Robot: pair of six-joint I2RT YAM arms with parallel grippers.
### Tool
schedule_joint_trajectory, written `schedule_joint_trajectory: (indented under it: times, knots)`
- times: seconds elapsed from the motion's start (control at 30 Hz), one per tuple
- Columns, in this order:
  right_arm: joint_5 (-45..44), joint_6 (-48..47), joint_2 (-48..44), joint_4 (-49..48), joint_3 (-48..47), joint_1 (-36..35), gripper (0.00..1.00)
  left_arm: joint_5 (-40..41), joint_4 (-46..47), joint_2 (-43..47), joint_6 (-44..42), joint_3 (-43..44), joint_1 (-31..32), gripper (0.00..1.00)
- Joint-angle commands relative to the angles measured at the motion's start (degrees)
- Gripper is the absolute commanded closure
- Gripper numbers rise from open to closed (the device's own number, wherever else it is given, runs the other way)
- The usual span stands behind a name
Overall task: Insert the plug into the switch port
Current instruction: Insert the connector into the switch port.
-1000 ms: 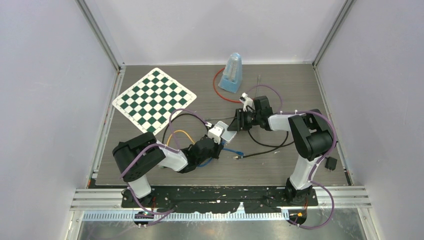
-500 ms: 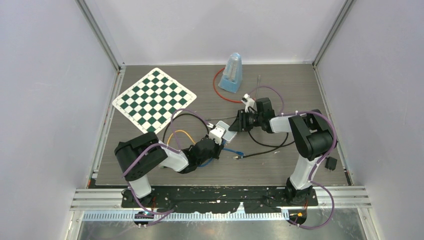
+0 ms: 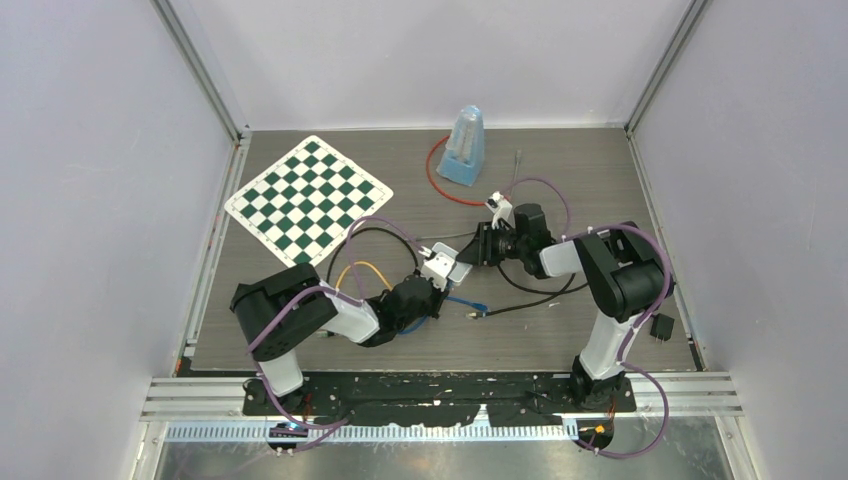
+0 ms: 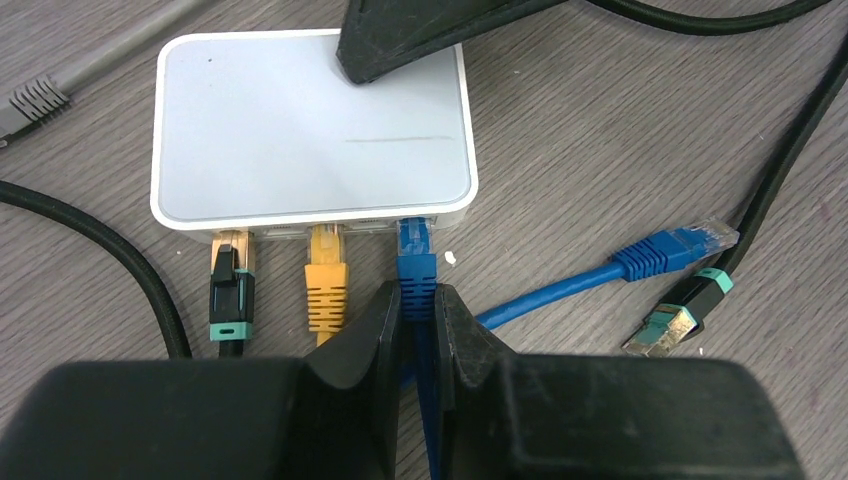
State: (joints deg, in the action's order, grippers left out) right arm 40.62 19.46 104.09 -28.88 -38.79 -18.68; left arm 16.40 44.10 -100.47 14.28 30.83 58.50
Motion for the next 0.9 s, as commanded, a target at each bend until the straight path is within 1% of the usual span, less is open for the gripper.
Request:
schedule_joint_trajectory:
  times: [0.0,0.13,0.27,0.4,0.43,0.53,0.63,0.73,0.87]
  knots:
    - [13.0,6.3,1.7,13.2,5.8,-9.9,0.63,1.4,4.8,-3.2,-2.0,5.3,-0.9,1.0]
    - [11.7,8.6,0.1,10.6,7.6,-10.0,0.63,2.0,4.7,-3.3,-2.5,5.5,-0.9,1.0]
    - [9.3,12.3,-3.4,7.2,8.9,-9.3,0.63,2.2,3.5,-0.9,-2.6,4.8,-1.0,1.0]
    - [5.7,12.4,-6.0,10.9,6.0,-7.1,0.61,3.0,-0.9,1.1,-1.9,5.0,-1.0,1.0]
    - [4.4,12.2,-6.3,11.9,4.5,-6.0,0.59,3.1,-1.9,1.2,-1.9,5.2,-0.9,1.0]
    - [-0.1,11.7,-8.5,16.4,1.4,-3.2,0.55,3.5,-3.4,1.1,-1.4,5.2,-0.9,1.0]
    - [-7.3,12.2,-12.7,20.4,-1.6,1.2,0.46,3.4,-4.3,0.8,-0.1,5.0,-1.0,1.0]
    - [-10.2,13.4,-17.0,21.1,-2.5,4.8,0.42,3.2,-4.7,0.7,1.9,5.0,-1.0,1.0]
    - [-14.6,12.7,-23.1,22.8,-3.4,8.6,0.39,4.2,-9.3,-0.3,2.1,8.4,-0.9,1.0]
